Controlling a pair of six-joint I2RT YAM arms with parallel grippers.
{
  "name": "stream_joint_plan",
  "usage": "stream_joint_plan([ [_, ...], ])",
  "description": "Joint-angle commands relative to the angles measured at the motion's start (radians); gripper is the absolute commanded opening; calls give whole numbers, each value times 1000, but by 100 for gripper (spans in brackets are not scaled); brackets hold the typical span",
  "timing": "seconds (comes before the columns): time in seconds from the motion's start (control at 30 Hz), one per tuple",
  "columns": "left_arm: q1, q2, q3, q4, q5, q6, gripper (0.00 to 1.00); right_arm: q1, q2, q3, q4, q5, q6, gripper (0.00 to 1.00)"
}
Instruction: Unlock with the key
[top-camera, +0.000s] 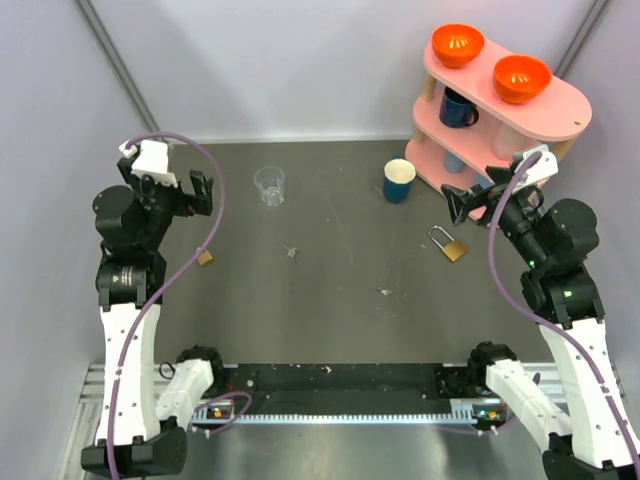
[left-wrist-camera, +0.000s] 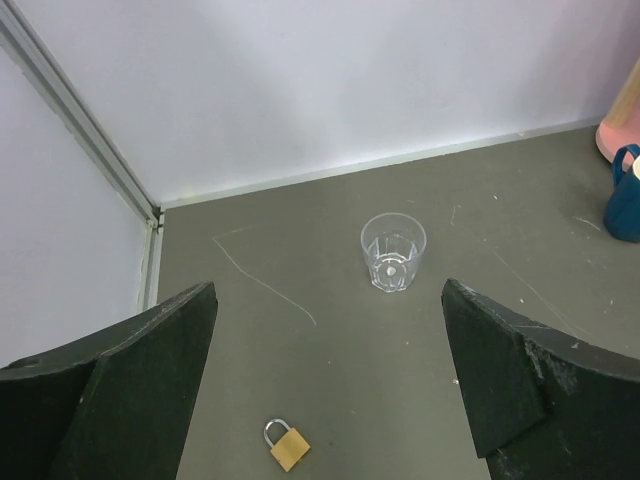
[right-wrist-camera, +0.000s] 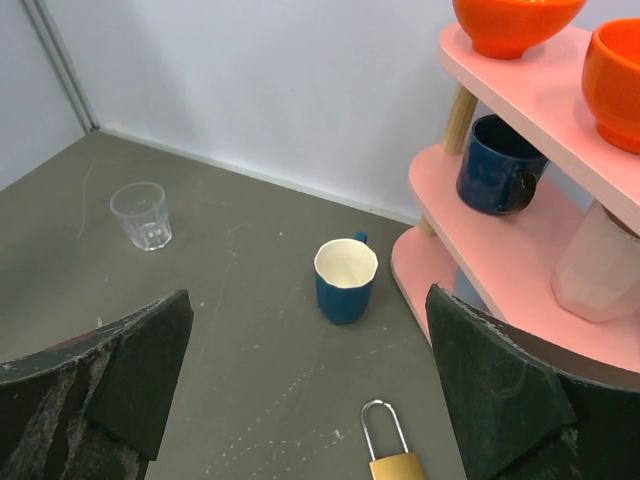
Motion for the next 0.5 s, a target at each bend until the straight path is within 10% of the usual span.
stream_joint_plan([
  [0.0, 11, -20, 2, 33, 19, -10, 99, 6, -7, 17, 15, -23, 49, 99],
  [0.47, 24, -19, -17, 49, 80, -7, 99, 6, -13, -49, 43, -150, -96, 99],
])
